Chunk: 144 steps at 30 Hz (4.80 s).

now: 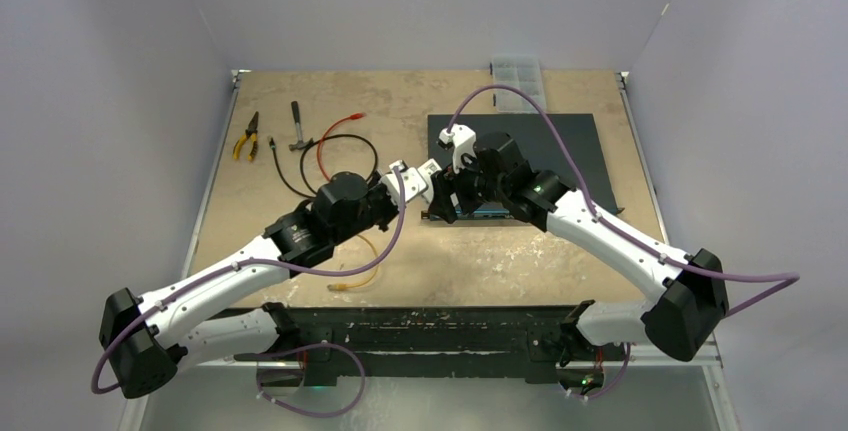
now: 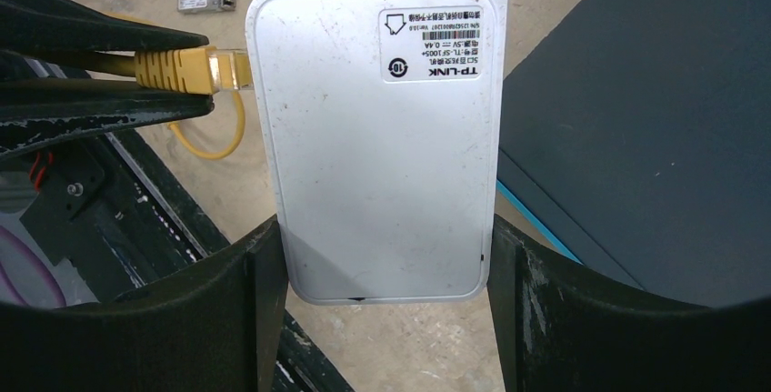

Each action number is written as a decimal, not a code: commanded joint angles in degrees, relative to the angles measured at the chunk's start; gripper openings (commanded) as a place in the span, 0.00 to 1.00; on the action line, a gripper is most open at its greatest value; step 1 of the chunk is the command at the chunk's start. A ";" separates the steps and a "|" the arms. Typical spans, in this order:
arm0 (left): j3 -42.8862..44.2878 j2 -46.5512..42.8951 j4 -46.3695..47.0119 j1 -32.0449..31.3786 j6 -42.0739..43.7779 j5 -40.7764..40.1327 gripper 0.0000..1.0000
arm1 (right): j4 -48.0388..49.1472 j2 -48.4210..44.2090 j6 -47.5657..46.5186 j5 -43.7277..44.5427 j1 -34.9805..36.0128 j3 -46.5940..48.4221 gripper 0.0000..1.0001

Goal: Insert the plug into the switch port
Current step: Insert the connector into the switch port.

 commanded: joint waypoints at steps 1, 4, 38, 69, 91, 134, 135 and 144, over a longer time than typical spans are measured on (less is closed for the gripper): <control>1.09 0.75 5.47 -1.29 -0.86 2.31 0.00 | 5.63 -1.29 -1.64 -7.22 0.78 0.14 0.00; 1.44 1.17 5.05 -1.56 0.22 2.55 0.00 | 5.79 -1.42 -2.24 -8.57 0.88 0.12 0.00; -3.11 2.95 20.27 -8.20 0.37 -1.44 0.00 | 10.08 -3.00 -2.10 -17.65 4.85 -1.43 0.00; -3.19 5.55 30.01 -2.02 0.60 15.30 0.00 | 14.32 -5.44 -1.53 -25.73 7.69 -3.40 0.00; -11.43 5.55 22.14 -6.63 -10.88 4.68 0.00 | 17.07 -7.57 3.07 -19.33 7.58 -6.68 0.00; -31.03 -5.94 28.97 -7.79 -31.92 -1.71 0.00 | 46.84 -6.17 23.56 -21.85 0.39 -29.80 0.98; -31.80 -6.69 30.25 -7.79 -32.03 -1.52 0.00 | 47.11 -6.97 24.61 -21.82 -0.57 -30.20 0.99; -36.55 -11.24 37.66 -7.79 -32.11 -1.51 0.00 | 48.16 -9.94 30.98 -17.24 -6.13 -32.88 0.99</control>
